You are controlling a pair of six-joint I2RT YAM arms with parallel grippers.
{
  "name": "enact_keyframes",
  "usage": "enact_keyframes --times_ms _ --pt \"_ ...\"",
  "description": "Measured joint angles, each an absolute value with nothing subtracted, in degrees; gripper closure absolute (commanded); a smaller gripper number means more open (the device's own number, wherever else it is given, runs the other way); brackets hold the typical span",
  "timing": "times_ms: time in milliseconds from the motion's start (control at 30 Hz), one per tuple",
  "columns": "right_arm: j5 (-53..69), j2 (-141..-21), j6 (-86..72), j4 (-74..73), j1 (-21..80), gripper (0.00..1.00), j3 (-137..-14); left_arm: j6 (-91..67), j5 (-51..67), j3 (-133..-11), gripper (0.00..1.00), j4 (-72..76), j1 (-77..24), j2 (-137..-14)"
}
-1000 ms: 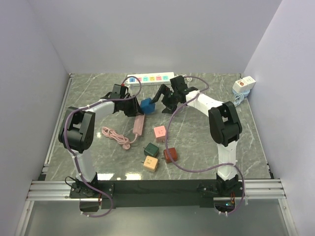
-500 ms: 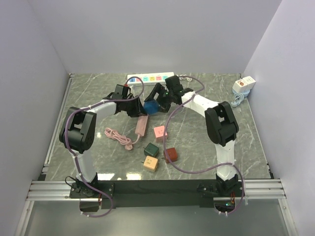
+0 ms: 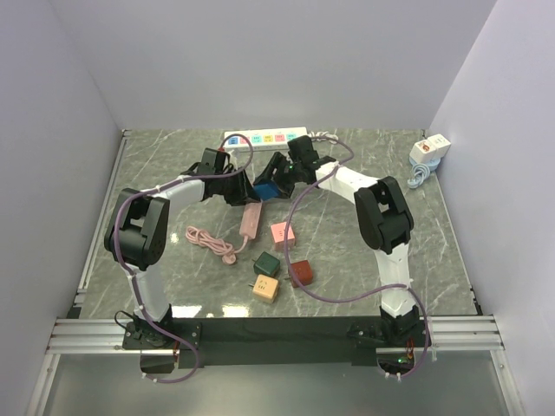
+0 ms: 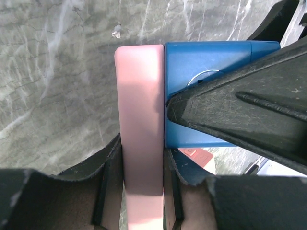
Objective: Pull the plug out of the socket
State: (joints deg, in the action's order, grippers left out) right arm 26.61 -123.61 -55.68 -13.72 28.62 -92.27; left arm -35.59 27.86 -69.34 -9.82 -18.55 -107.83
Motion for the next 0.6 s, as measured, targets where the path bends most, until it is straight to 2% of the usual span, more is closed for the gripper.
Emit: enact_keyframes --times_ms 200,433,533,600 --pt "32.0 -123.6 -51.2 -19.7 25.7 1.00 -95.0 -35.1 29.6 -69.1 1.00 -8.1 -18.9 -107.8" --pt "40.5 -127.0 -41.6 -32.9 21.9 1.00 -106.1 -34.5 33.1 -68.4 0.99 -0.3 -18.9 -107.9" --pt "40.6 -126.0 -43.2 -30.6 21.9 1.00 -103.2 -34.2 33.6 -68.4 0.99 -0.5 -18.9 -108.0" --pt "38.2 -122.7 -47.2 -24.4 22.5 1.00 -95.6 -34.1 34.4 -68.4 1.00 -1.8 -19.0 -108.8"
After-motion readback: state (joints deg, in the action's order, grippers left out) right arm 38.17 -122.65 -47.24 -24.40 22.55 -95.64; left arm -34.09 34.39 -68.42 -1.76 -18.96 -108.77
